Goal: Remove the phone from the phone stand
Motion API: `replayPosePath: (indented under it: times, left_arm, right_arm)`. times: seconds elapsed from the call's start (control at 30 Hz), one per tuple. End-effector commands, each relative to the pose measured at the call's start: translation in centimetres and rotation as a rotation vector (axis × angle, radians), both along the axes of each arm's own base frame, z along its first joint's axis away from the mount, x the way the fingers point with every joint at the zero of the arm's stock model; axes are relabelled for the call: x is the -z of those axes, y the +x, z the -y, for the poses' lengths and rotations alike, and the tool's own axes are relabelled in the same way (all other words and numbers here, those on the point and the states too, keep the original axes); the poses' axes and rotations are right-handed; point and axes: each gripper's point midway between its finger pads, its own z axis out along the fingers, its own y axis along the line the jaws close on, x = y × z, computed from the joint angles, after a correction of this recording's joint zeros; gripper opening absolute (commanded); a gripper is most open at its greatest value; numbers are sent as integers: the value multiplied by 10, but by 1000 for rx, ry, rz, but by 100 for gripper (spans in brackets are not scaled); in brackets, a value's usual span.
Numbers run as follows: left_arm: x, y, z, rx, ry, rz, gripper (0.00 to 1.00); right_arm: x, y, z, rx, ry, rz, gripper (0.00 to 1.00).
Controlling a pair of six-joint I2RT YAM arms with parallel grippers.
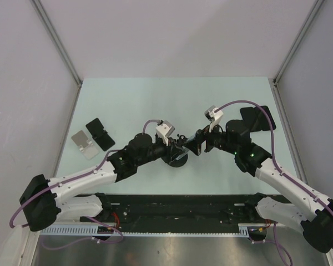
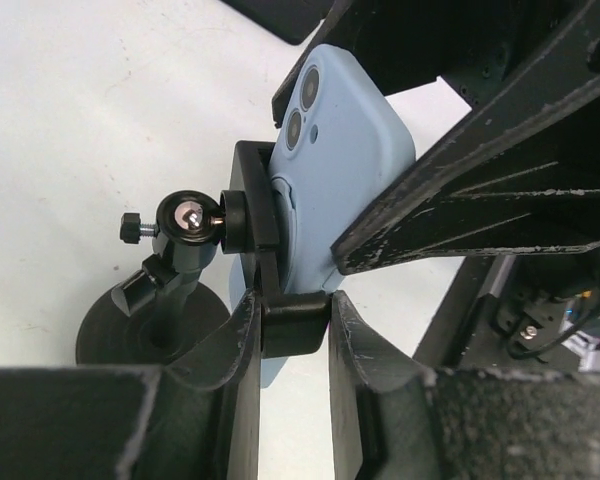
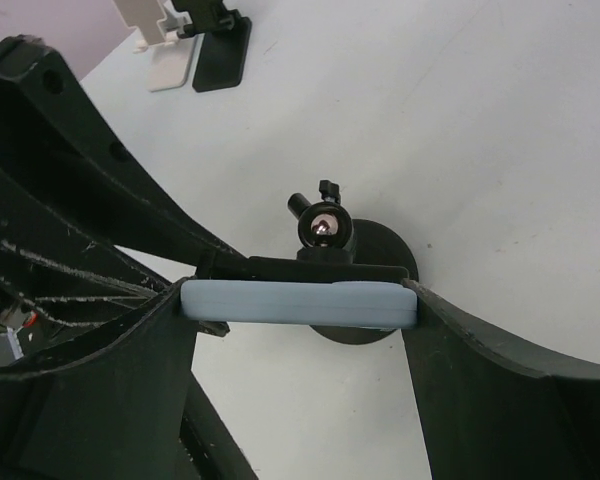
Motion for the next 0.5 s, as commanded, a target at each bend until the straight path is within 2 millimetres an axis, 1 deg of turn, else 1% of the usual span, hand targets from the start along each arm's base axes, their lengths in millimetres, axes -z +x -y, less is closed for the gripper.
replayPosePath:
  times: [0.0,0.03,0.07,0.1,0.13,0.17,0.27,0.3,0.4,0.47]
  left_arm:
    - [-15,22,-31,-114,-107,-53,0]
    - [-13,24,-34,-118,-119,-61,0]
    - [-16,20,-33,-94,-148,-84,0]
    - [-16,20,-33,-89,-161,-95,0]
    - [-14,23,-37,-97,-178,-104,0]
    - [-17,18,-35,-71,-200,-122,0]
    - [-18,15,-36,-52,-223,-132,0]
    - [-19,12,-35,-33,-231,-138,0]
    - [-19,12,-37,-24,-252,-154,0]
    - [-16,13,-40,-31,-259,-163,0]
  right_arm:
    - [-26,14,13,8,-17,121,0]
    - [-27,12,11,-11,-8,121,0]
    - [-28,13,12,-10,-1,119,0]
    - [-30,14,12,-14,8,119,0]
    - [-31,13,11,-32,19,113,0]
    - [-32,15,12,-29,27,116,0]
    - [-34,20,16,-15,38,114,0]
    - [-33,22,17,-11,38,110,0]
    - [-34,23,17,-17,50,109,0]
    - [-31,23,15,-25,51,95,0]
